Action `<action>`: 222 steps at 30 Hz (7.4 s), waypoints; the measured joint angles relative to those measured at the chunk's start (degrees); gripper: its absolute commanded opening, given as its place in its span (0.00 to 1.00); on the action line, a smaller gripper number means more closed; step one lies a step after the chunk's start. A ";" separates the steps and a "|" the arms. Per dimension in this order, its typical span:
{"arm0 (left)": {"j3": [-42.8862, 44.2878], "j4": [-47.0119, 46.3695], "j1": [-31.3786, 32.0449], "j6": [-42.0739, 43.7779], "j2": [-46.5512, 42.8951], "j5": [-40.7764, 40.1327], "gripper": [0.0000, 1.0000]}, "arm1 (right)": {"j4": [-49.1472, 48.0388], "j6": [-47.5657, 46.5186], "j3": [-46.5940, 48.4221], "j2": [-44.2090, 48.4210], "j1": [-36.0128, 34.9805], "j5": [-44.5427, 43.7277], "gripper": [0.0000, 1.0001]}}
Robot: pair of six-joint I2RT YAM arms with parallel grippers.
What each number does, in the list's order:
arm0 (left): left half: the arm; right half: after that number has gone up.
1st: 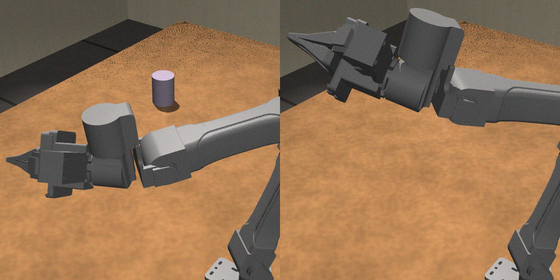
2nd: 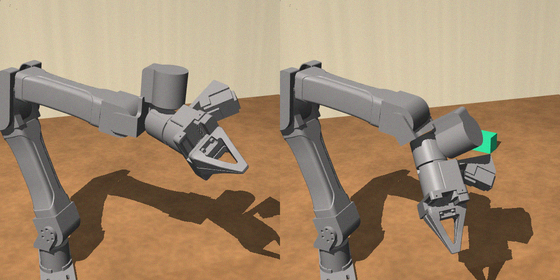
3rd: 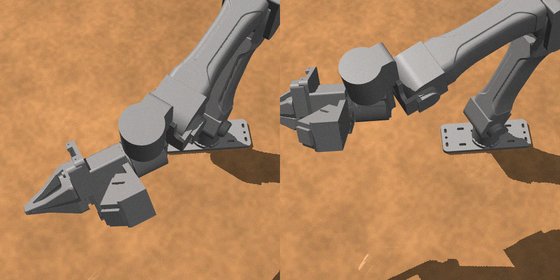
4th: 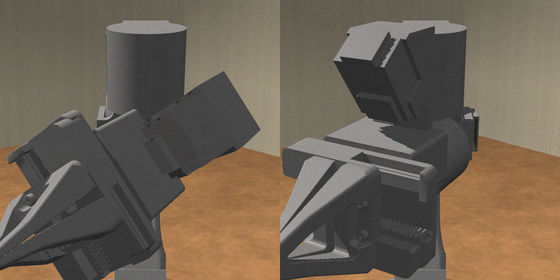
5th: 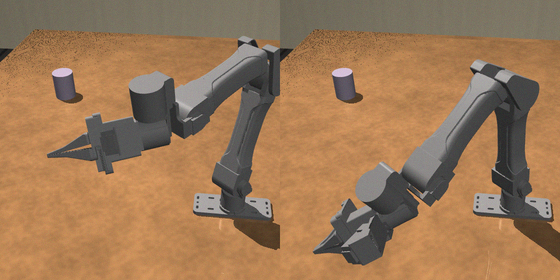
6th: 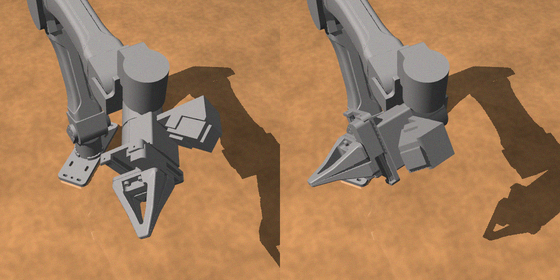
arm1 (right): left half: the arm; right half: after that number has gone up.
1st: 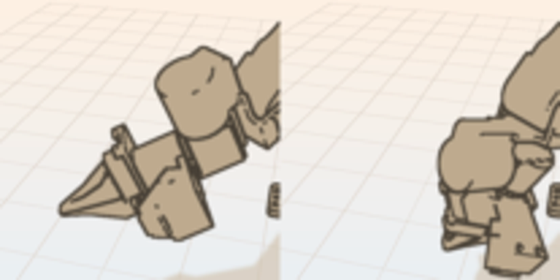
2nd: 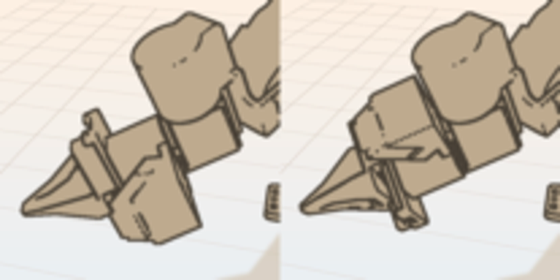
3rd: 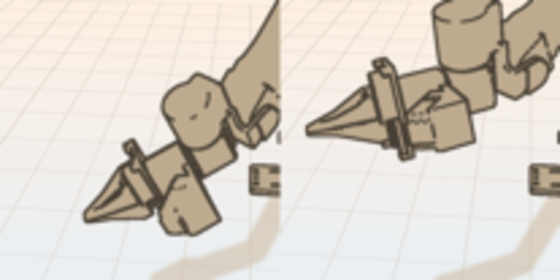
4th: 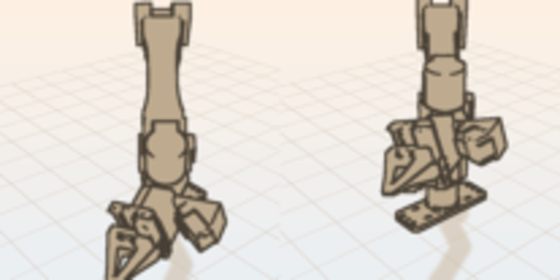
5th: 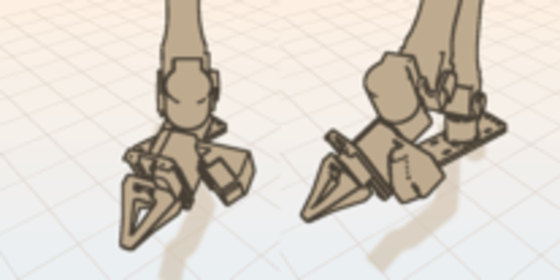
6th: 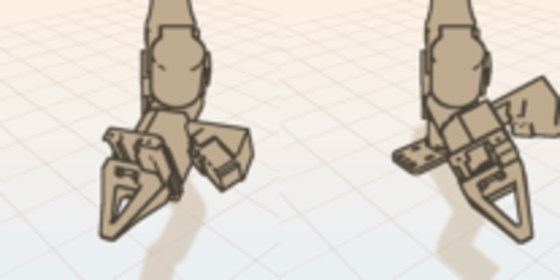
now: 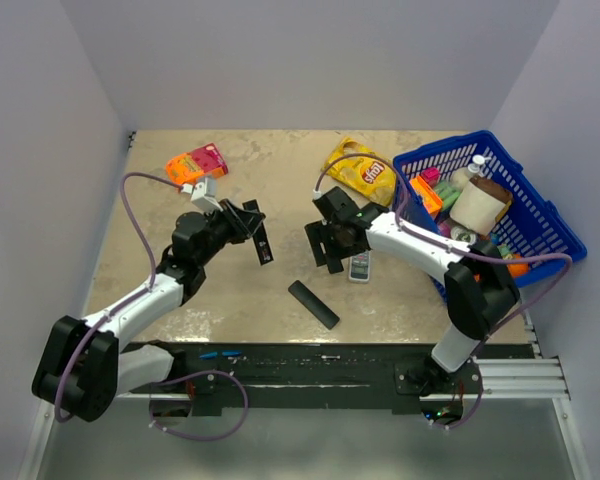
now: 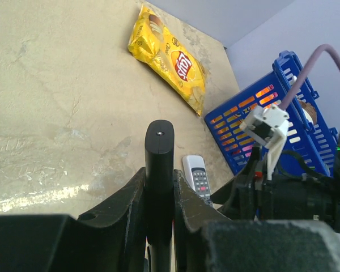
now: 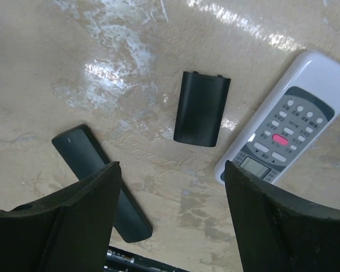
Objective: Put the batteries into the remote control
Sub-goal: Pick up the battery cover at the center of the board, then load the battery cover into the remote control.
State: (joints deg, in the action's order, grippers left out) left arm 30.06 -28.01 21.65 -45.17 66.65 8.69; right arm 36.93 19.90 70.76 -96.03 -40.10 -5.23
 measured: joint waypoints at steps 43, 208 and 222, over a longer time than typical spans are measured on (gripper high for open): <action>0.00 -6.03 0.00 -2.82 5.53 1.66 0.00 | -3.74 0.24 -3.23 -6.47 2.67 -1.36 0.22; 6.49 -26.25 4.79 -35.39 16.85 16.63 0.00 | -18.03 -55.74 -9.40 30.95 -4.90 38.38 0.79; 6.49 -26.27 4.85 -36.83 15.15 17.18 0.00 | -18.32 -56.46 -9.40 28.89 -4.90 41.40 0.76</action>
State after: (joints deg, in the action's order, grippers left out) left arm 36.56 -54.28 26.50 -82.00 81.80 25.87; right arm 18.61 -36.56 61.36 -67.13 -44.99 36.16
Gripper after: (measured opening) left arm 0.237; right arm 0.767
